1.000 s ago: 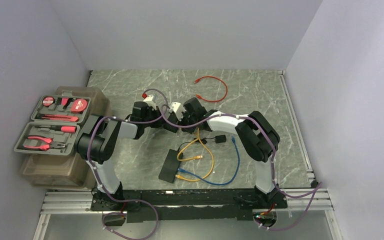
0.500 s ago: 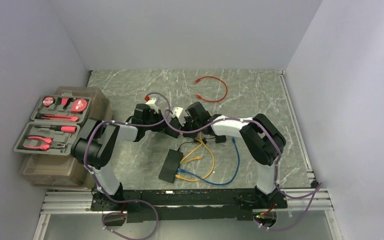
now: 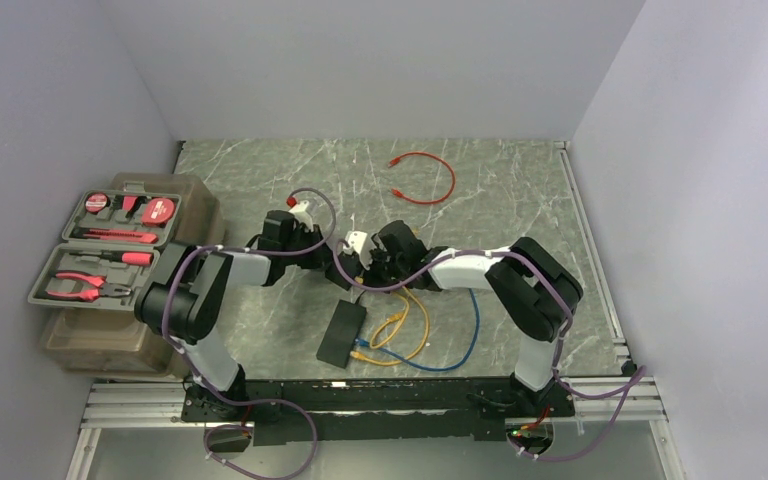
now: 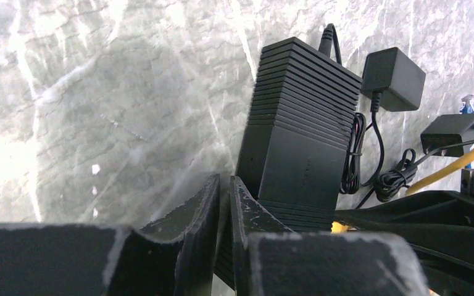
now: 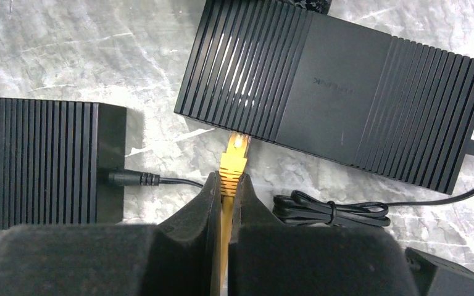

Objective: Insert the plug into the switch port
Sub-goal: Insert the connector into the switch port.

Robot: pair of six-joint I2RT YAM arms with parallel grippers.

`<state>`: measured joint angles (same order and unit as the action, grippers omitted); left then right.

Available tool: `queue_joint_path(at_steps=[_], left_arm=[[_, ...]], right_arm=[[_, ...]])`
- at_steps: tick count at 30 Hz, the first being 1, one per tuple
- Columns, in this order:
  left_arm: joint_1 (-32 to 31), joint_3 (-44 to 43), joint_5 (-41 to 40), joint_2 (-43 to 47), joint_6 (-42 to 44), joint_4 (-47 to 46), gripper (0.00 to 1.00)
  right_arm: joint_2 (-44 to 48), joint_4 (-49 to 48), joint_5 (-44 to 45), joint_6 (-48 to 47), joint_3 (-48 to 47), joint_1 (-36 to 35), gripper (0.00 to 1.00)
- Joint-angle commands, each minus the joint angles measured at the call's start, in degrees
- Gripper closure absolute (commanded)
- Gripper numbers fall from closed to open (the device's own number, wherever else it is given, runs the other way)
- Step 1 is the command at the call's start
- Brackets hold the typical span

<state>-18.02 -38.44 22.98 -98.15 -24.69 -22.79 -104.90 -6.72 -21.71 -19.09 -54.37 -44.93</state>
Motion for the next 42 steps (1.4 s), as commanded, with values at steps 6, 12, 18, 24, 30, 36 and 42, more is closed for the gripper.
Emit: queue_joint_path(at_steps=[6,12,18,24,30,36,42], left_arm=[[3.3,2.1,6.1,7.0,-0.7,7.3,0.72],[4.4,4.0,-1.0,12.9,0.3,10.8,0.6],[5.2,7.5,-6.7,18.9,-0.3,12.4,0.48],[8.0,10.0,-9.2,22.7,-1.3,13.5,0.39],[9.5,13.5,-9.4,27.8,-2.5,11.9,0.31],[9.7,14.3,-10.5,31.0,-0.9,13.2,0.22],[9.8,15.1,-11.0,32.4,-0.2,13.1,0.01]], right_arm=[[3.2,-12.1,-2.0,-2.0,-0.8,-1.4,1.0],[1.0,-11.2,-2.5,-4.0,-4.2,-1.3,1.0],[-4.3,-9.2,-3.6,-6.8,-10.5,-1.3,1.0],[-7.2,-6.0,-7.2,-7.8,-14.6,-1.4,0.95],[-5.4,-5.0,-5.8,-8.3,-13.2,-1.8,0.77],[-0.3,-3.1,-3.1,-9.4,-12.7,-1.8,0.65],[5.1,-2.9,4.2,-8.8,-13.3,-0.4,0.57]])
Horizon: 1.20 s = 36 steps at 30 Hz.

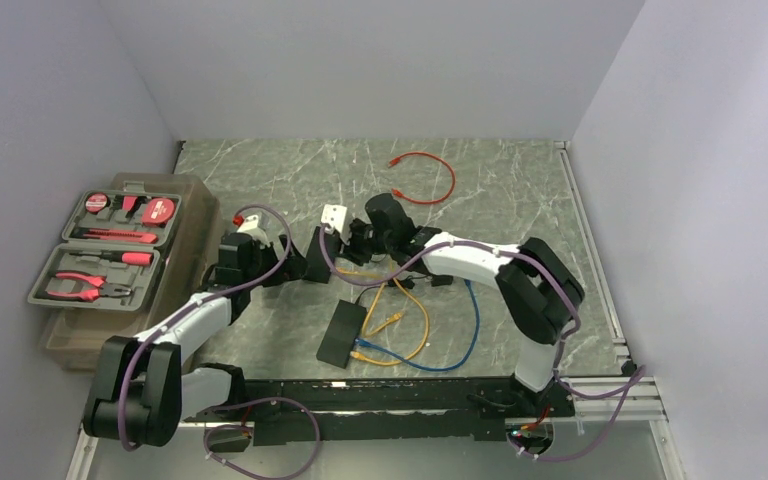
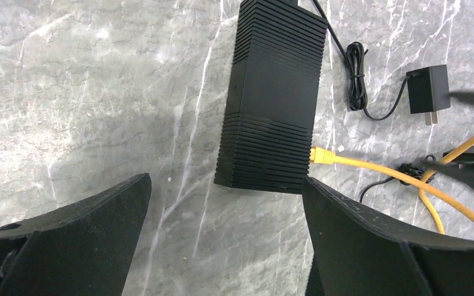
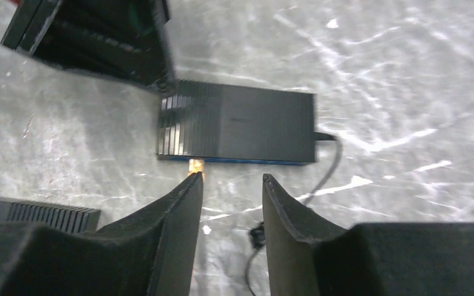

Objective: Insert the plug into the switch port
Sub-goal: Insert the connector into the switch port, then pick up the connector from the center of the board.

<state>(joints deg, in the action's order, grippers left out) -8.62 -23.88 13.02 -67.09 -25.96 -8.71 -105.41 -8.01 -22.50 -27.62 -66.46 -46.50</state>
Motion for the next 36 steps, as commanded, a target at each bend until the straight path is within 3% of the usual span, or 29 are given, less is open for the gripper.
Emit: queue_joint_path(at_steps=[1,8,15,36], left_arm=[[0.5,0.8,-0.9,1.5,1.1,-1.1,0.01],[0.9,1.7,1.8,1.7,0.9,-3.1,0.01],[3.1,3.5,8.0,0.4,-1.6,-7.9,0.01],[4.7,3.5,16.5,-5.9,-3.6,-13.9,0.01]], right_arm=[[6.2,-1.5,6.6,0.2,-1.7,1.8,0.55],[4.5,1.6,14.7,4.5,-8.1,7.9,0.43],[-1.3,2.8,16.5,9.1,-15.4,14.8,0.39],[-23.2,21.6,1.4,5.2,-36.9,26.0,0.41]])
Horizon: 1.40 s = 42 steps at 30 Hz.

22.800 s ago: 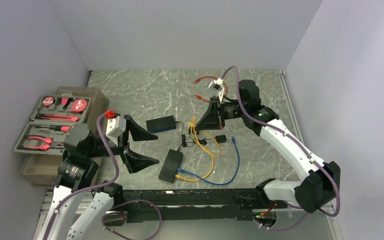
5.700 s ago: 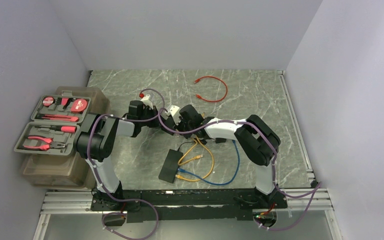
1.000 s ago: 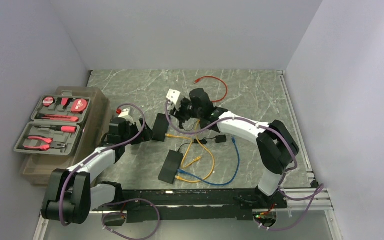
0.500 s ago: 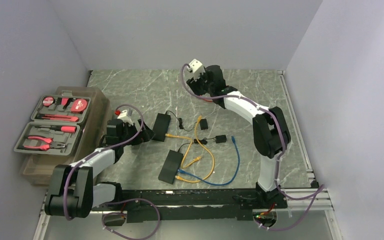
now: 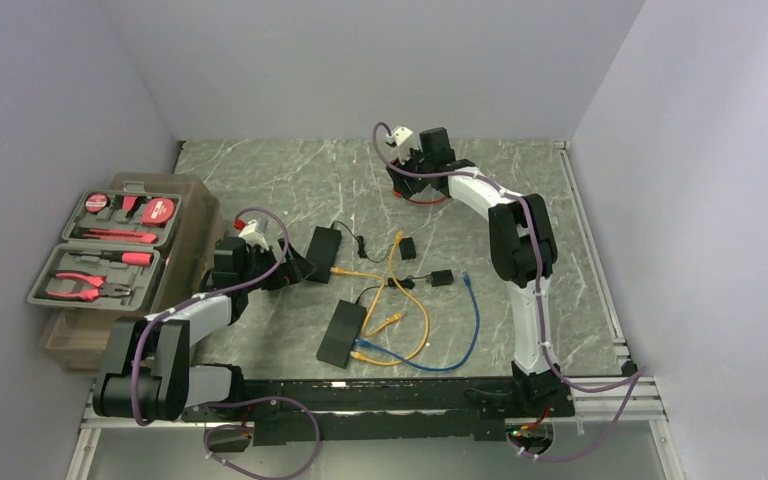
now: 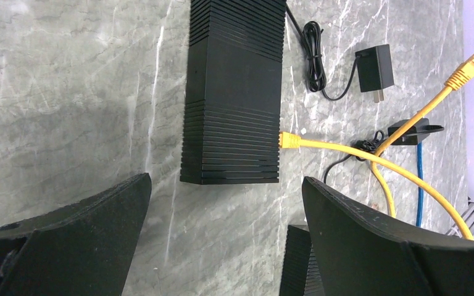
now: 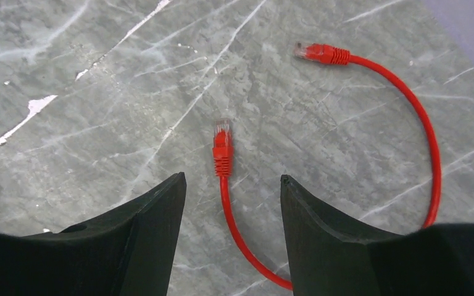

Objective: Insert the plug into the switch port
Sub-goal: Pick up the connector from the center of the board.

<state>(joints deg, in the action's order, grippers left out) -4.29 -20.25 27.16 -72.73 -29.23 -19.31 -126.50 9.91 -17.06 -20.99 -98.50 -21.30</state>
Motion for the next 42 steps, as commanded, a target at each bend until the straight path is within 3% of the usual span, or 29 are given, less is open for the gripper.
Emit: queue_joint_path(at_steps=[1,9,21,27,38,42], left_arm=[[0.3,-0.2,2.6,-0.4,-0.2,-3.4,0.01],[0.4,-0.1,3.7,-1.3,-0.4,-4.1,0.01],[0.5,0.0,4.3,-0.7,-0.5,-4.3,0.01],[0.6,0.0,4.3,-0.4,-0.6,-4.2,0.01],[0.7,0.4,4.2,0.6,-0.5,-4.0,0.01],[0.7,0.4,4.2,0.7,-0.5,-3.9,0.01]], right_arm=[[-2.8,4.1,-4.2,-1.6,-5.4,1.0,0.42],[-6.4,7.8,-6.4,-2.7,-8.3,1.6,0.5],[-8.6,10.1,-4.9,-2.0,-10.7,1.8,0.53],[-10.3,14.0,-5.7,-1.8,-13.8,1.8,0.68],[-11.4,16.8,-6.9,-0.5,-15.2,1.5,0.68],[-11.7,17.1,-7.3,0.1,-15.1,1.4,0.79]])
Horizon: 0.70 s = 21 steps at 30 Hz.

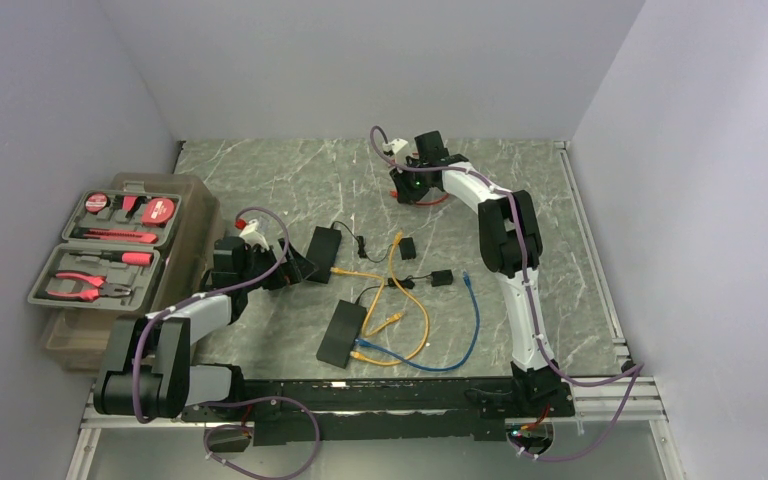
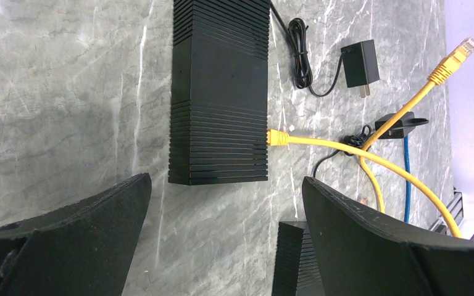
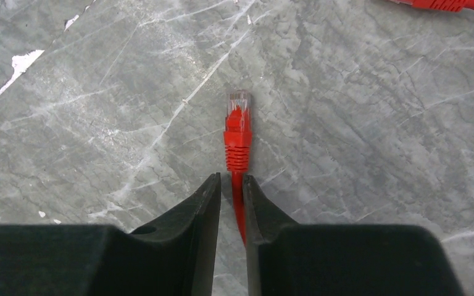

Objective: Insert the plug into the switch port
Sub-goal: Pick up the connector from the center of the board.

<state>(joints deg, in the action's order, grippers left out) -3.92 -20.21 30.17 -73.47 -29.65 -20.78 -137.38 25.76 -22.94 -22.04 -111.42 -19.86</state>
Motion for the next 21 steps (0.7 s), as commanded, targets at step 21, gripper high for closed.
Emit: queue_joint_path(at_steps=[21], left_arm=[[0.2,7.2,9.6,11.6,-16.5,-19.4,0.01]], right_arm=[[27.3,-19.2,0.0,2.8,29.1,-1.8,1.0]])
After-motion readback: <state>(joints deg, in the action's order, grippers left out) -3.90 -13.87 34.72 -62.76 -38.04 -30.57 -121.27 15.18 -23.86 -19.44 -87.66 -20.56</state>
